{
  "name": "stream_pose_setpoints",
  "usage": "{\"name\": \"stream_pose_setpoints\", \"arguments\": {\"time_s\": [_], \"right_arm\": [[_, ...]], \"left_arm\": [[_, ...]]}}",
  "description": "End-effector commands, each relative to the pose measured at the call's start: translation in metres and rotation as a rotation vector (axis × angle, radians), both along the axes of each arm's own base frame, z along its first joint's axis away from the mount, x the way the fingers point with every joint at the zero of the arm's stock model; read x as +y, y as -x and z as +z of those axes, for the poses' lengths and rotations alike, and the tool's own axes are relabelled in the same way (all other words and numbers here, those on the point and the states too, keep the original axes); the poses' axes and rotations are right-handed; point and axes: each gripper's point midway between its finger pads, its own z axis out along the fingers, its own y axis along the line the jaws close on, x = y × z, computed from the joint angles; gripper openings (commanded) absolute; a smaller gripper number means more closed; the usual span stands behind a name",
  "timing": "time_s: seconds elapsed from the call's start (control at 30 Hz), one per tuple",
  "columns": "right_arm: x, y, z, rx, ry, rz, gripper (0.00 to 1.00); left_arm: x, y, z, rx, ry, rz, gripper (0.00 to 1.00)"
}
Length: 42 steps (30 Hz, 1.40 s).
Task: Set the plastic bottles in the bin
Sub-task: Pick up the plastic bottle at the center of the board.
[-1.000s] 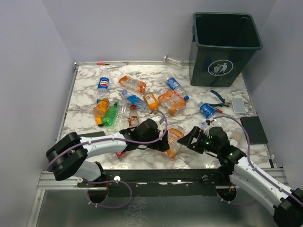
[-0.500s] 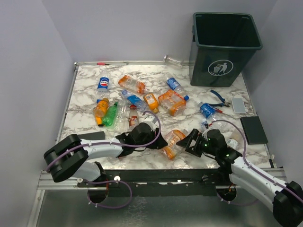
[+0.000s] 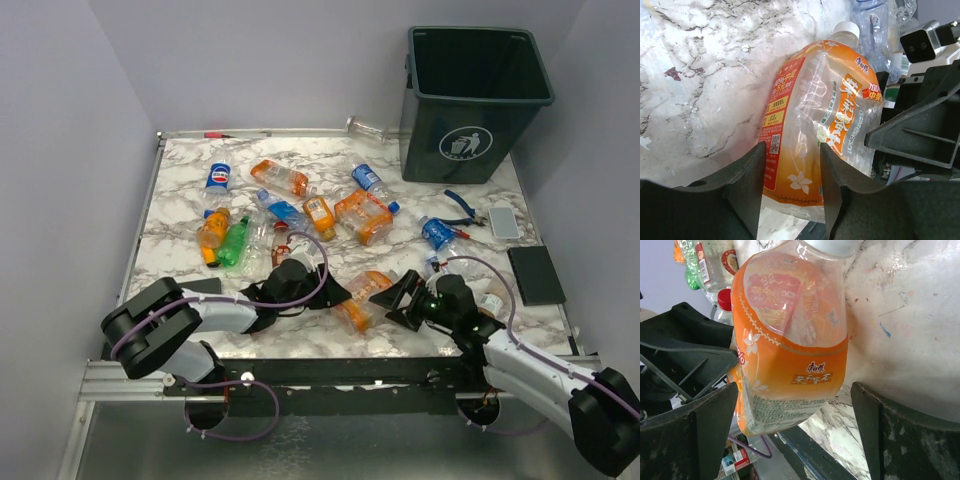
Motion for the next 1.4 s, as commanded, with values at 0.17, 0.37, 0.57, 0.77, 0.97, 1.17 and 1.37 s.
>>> {"name": "stream_pose_setpoints", "arguments": {"time_s": [0.17,0.37,0.57,0.77,0.97,1.17,1.37], "right_arm": [[0.009,-0.007,-0.007,0.038,-0.027,-0.022,0.92],[0.028,-0.015,0.002,0.03,-0.075,0.009,0.65],[0.026,-0.027,0.031,-0.114,-0.038,0.021,0.42],[0.01,-0.035,0.091,-0.451,0.167,0.13,0.39],[0.014,-0.018,0.146,-0.734,0.254,0.366,0.38],[0.027,0.0,0.189,-0.897,0.148,0.463,0.37],[0.027,0.03,0.244,-1.04,0.033,0.529,0.37]], "left_arm": [[0.024,0.009,-0.045,0.08,-0.129,0.062,0.33],[0.021,0.009,-0.035,0.033,-0.119,0.056,0.34],[0.024,0.004,-0.005,-0.063,-0.092,0.072,0.61],[0.05,-0.023,0.078,-0.268,-0.191,0.171,0.99],[0.041,-0.041,0.198,-0.538,-0.132,0.106,0.99],[-0.015,-0.026,0.249,-0.66,-0.045,-0.279,0.99],[-0.022,0.016,0.24,-0.64,0.048,-0.531,0.99]]}}
